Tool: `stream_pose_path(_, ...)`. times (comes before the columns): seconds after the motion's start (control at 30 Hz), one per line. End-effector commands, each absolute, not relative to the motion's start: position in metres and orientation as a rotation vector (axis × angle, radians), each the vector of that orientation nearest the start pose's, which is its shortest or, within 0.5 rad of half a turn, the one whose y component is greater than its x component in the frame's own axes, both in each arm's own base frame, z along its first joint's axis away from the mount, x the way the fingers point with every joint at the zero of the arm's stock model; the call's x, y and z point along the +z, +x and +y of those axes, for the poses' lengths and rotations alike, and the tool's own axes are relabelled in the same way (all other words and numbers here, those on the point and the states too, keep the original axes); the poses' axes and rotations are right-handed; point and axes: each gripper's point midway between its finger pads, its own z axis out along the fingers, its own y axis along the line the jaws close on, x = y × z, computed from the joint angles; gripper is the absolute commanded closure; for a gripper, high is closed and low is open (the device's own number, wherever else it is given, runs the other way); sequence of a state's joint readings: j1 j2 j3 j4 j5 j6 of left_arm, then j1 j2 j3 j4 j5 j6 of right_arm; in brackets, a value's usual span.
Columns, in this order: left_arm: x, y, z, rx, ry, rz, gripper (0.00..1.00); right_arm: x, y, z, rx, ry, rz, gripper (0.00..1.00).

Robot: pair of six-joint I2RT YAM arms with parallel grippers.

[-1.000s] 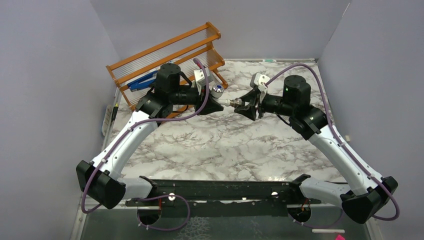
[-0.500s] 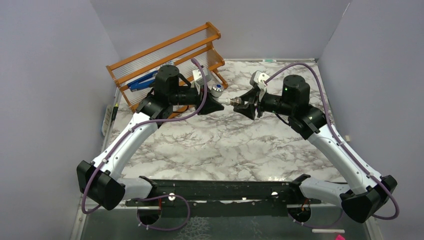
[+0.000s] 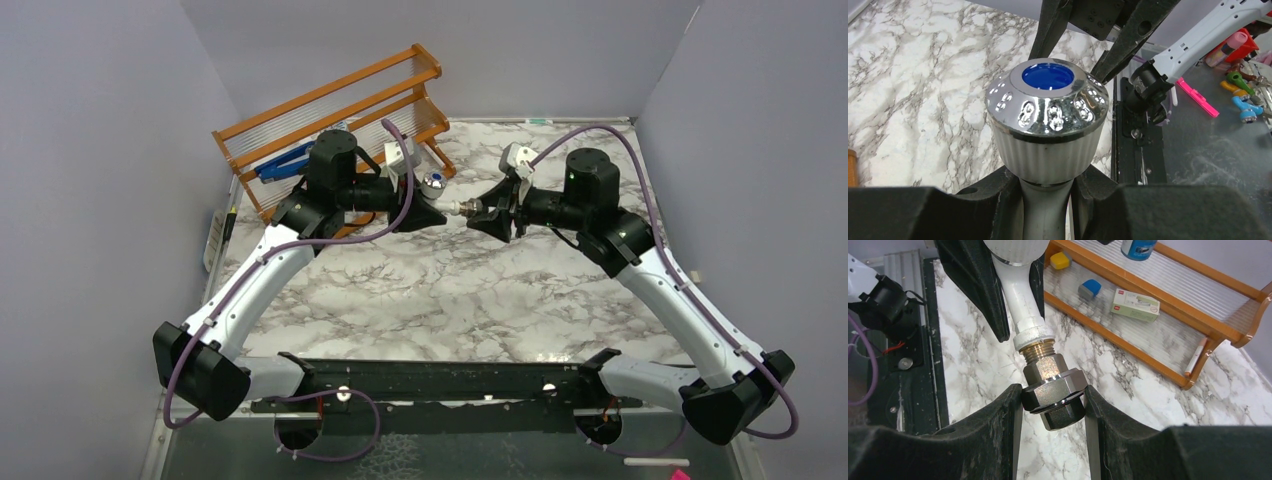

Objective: Install the water faucets

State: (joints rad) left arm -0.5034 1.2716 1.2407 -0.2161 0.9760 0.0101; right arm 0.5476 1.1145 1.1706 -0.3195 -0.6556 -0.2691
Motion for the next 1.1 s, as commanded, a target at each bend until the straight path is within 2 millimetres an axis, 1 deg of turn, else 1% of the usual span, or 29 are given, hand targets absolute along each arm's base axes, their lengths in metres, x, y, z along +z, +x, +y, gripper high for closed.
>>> stream_pose_path(0.0,0.351,0.210,-0.300,-1.248,1.281,1.311,1.00,0.357,0.215,0.284,0.955,-1.231,1.329,0.99)
stream_pose_path(0.27,0.352,0.212,-0.300,-1.212,1.275,1.315,1.00,0.356,0.213,0.284,1.004,-1.196,1.403,1.00)
stream_pose_path(0.47,0.353,0.209,-0.300,-1.167,1.301,1.266,1.00,0.352,0.212,0.285,1.037,-1.188,1.461,0.99)
stream_pose_path(0.63,0.348,0.210,-0.301,-1.143,1.339,1.237,1.00,0.351,0.207,0.287,1.087,-1.183,1.496,0.99)
stream_pose_path(0.87,0.344,0.210,-0.301,-1.071,1.414,1.140,1.00,0.351,0.199,0.287,1.148,-1.196,1.545,0.99)
stream_pose_path(1.07,0.337,0.205,-0.300,-1.007,1.510,1.009,1.00,0.350,0.194,0.285,1.162,-1.207,1.557,1.00)
